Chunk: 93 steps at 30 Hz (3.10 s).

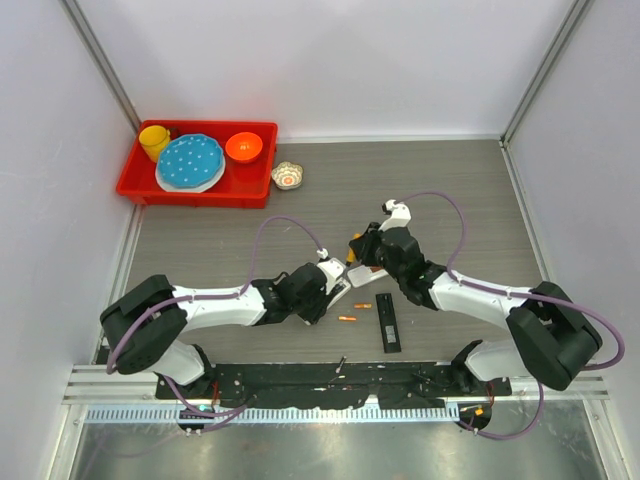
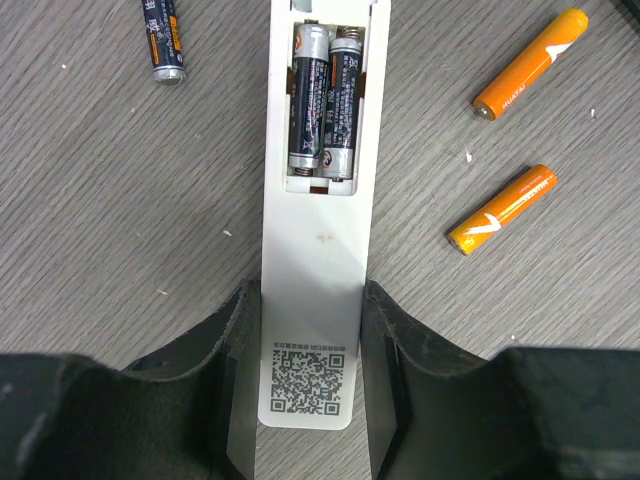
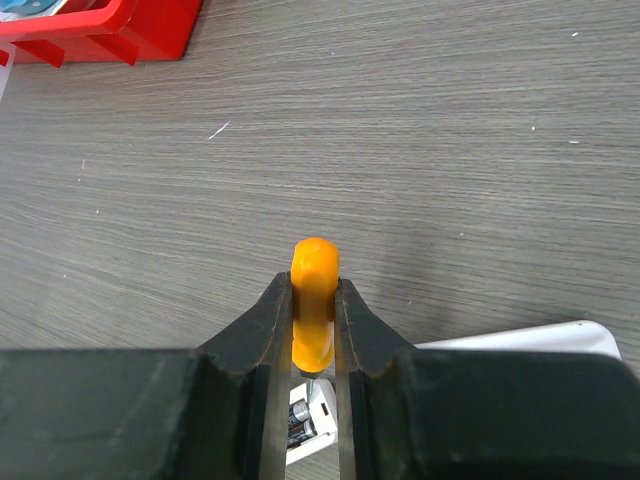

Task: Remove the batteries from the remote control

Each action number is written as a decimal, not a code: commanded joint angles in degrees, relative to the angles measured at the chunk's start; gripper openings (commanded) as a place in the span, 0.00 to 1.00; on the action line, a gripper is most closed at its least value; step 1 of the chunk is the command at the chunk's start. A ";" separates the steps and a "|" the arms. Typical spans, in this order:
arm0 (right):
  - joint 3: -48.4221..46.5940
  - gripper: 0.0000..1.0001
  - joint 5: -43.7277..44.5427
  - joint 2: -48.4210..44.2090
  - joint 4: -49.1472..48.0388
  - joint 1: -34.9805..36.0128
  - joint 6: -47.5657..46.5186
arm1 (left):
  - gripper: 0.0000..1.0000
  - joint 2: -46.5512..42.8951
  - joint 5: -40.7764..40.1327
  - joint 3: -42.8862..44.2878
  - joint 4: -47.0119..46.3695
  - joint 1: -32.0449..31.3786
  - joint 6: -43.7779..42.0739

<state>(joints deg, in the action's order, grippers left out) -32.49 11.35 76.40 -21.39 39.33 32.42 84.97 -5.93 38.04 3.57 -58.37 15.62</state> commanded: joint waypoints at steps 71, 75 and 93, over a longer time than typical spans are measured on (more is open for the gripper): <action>11.48 0.01 -8.88 2.00 -21.85 1.80 -7.12 | 0.21 -0.24 3.91 -1.74 1.44 -0.25 0.56; 11.57 0.01 -13.43 2.79 -23.96 1.80 -4.74 | 0.19 -0.24 3.91 -1.74 1.44 -0.25 0.56; 12.28 0.01 -12.07 -5.46 -23.90 0.92 0.55 | 0.02 -0.15 4.09 -1.74 1.44 -0.25 0.56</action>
<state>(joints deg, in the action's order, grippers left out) -20.08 -5.34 75.29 -46.30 40.36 34.65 84.82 -5.69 37.78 3.20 -58.37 15.62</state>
